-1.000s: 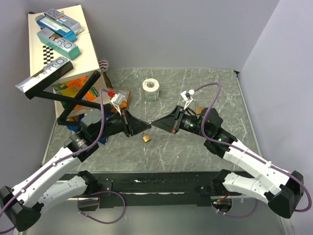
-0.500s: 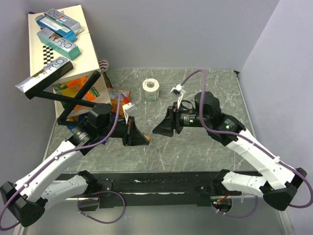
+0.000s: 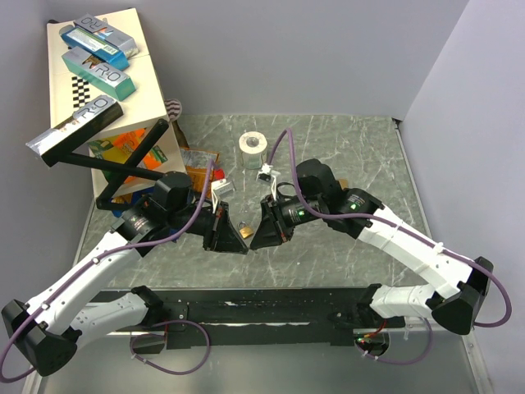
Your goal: Unlock with the key
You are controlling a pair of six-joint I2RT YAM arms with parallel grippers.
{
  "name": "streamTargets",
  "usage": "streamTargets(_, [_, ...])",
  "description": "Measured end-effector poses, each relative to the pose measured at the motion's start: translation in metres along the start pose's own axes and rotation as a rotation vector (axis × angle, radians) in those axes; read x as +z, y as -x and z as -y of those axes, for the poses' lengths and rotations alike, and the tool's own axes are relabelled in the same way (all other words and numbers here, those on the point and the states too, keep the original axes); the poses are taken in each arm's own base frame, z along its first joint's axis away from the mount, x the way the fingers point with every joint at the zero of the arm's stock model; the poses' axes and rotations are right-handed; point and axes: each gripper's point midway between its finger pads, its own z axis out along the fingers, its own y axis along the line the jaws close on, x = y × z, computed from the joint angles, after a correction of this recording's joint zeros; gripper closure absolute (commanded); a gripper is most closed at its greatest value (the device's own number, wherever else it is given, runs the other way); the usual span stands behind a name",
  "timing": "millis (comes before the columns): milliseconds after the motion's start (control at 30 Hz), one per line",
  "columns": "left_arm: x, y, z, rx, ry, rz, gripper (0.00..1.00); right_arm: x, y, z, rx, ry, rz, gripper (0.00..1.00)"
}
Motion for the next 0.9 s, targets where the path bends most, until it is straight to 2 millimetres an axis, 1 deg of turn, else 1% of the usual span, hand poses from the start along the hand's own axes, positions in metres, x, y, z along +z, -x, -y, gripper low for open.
streamTargets(67, [0.0,-0.001,0.0,0.0,0.0,-0.002,0.99,0.0,-0.001,-0.002,0.0,0.01,-0.005,0.78])
streamTargets(433, [0.0,-0.002,0.0,-0.006,-0.004,-0.01,0.99,0.0,-0.005,-0.005,0.002,0.037,-0.022,0.79])
streamTargets(533, [0.0,-0.003,0.001,-0.007,-0.007,-0.011,0.99,0.0,-0.006,-0.006,0.002,0.044,-0.026,0.81])
streamTargets(667, [0.0,-0.003,0.001,-0.007,-0.008,-0.011,0.99,0.002,-0.011,-0.004,0.013,0.051,-0.041,0.83])
streamTargets(800, [0.0,-0.003,0.001,-0.007,-0.008,-0.012,0.99,0.002,-0.012,-0.005,0.014,0.054,-0.043,0.88])
streamTargets(833, [0.0,-0.003,0.002,-0.007,-0.01,-0.013,0.99,0.002,-0.012,-0.005,0.014,0.054,-0.044,0.93])
streamTargets(900, [0.0,-0.003,0.002,-0.007,-0.011,-0.014,0.99,0.002,-0.012,-0.005,0.013,0.055,-0.044,1.0])
